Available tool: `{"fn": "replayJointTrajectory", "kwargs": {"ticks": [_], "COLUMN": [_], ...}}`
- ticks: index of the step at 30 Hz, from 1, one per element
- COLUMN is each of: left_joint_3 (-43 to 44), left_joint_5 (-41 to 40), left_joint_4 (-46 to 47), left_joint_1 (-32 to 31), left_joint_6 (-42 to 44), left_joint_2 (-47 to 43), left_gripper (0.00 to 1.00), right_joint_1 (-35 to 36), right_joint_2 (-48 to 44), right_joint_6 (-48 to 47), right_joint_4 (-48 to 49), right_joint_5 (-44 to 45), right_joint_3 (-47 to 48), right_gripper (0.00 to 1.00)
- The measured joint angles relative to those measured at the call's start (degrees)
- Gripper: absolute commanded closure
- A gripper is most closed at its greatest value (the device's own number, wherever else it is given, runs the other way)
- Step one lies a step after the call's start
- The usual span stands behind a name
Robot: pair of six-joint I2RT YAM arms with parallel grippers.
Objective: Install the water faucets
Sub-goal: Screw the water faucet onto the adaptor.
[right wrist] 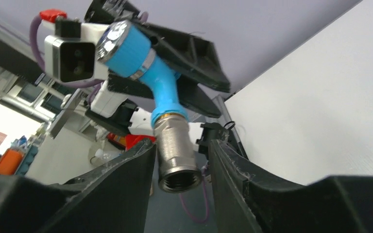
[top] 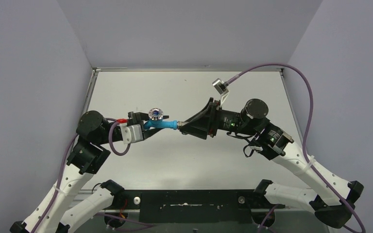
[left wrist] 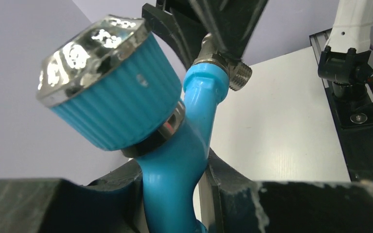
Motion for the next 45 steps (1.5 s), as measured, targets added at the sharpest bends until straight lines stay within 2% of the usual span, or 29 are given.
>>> {"fn": "replayJointTrajectory", "kwargs": {"ticks": [2,5,9,14,24,28,32,36,39,45], "left_joint_3": [-0.31,-0.94,-2.51,-3.69,-4.52,-5.66,-6.16,-6.16,-6.16,-6.16], "left_joint_5": [0.28,0.57,1.14,1.11,0.83,0.94,1.31,1.66,1.79,2.08], "left_joint_4": [0.33,1.44,4.98,9.60,16.11,19.76,21.53,23.02,24.44,25.55], "left_joint_1": [-0.02,-0.04,-0.07,-0.07,-0.07,-0.07,-0.07,-0.07,-0.07,-0.07], "left_joint_6": [-0.24,-1.95,-7.34,-18.16,-43.28,-51.06,-55.56,-59.60,-62.99,-67.73], "left_joint_2": [-0.48,-1.57,-2.93,-3.21,-1.20,-0.63,-0.24,1.16,2.62,3.63], "left_gripper": [1.00,1.00,1.00,1.00,1.00,1.00,1.00,1.00,1.00,1.00], "right_joint_1": [-0.50,-1.31,-1.55,-1.55,-0.61,1.18,5.16,12.52,17.22,23.89], "right_joint_2": [-0.33,-1.55,-5.18,-9.25,-11.32,-10.73,-9.27,-7.65,-7.39,-8.68], "right_joint_6": [-1.36,-5.03,-12.37,-24.94,-58.99,-66.25,-71.93,-80.67,-88.13,-102.33], "right_joint_4": [-0.50,-1.66,-2.91,-3.17,-5.46,-5.68,-6.40,-9.27,-10.69,-7.26], "right_joint_5": [2.58,6.10,10.21,11.69,5.44,4.44,4.94,10.27,16.52,30.49], "right_joint_3": [0.00,0.00,0.00,0.37,1.42,1.42,1.70,2.36,2.34,-0.74], "right_gripper": [0.34,0.27,0.26,0.26,0.20,0.19,0.19,0.19,0.17,0.18]}}
